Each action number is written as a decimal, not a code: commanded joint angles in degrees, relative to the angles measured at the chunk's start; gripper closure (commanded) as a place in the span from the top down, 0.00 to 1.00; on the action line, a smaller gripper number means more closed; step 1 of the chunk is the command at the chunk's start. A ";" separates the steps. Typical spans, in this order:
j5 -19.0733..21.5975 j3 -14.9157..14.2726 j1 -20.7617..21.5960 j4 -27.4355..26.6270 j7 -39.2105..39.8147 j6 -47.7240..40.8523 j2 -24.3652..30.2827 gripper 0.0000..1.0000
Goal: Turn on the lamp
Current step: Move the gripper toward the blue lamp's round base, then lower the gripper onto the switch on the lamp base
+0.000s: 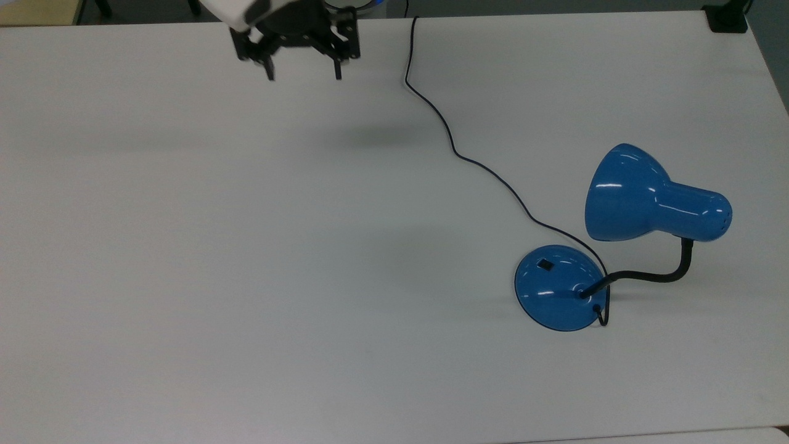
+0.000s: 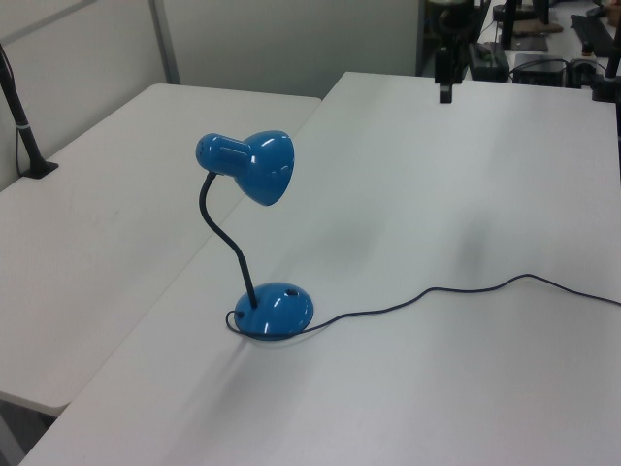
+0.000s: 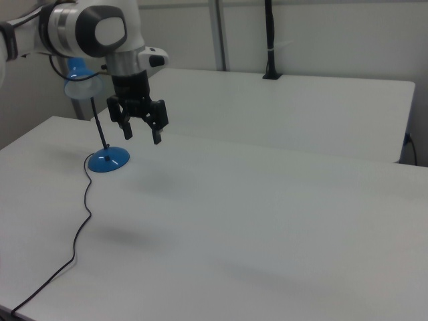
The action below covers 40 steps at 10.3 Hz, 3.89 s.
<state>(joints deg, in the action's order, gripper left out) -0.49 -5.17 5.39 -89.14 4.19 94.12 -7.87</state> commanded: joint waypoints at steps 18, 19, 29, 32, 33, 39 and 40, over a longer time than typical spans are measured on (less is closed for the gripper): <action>6.91 -3.53 24.04 7.66 10.93 45.80 -30.18 0.00; 7.08 -3.53 24.48 8.62 10.93 46.06 -30.88 0.00; 9.28 -3.53 26.51 12.24 10.49 47.81 -35.10 0.00; 9.28 -3.53 26.51 12.50 10.05 50.10 -35.72 0.00; 9.28 -3.53 26.60 12.67 10.05 50.28 -36.24 0.00; 8.32 -3.27 27.12 14.08 13.02 50.02 -38.44 0.00; 7.88 -3.27 27.39 14.26 14.69 49.93 -38.97 0.00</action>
<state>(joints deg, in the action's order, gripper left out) 7.25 -7.28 31.01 -76.55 15.38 142.90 -43.30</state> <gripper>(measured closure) 0.991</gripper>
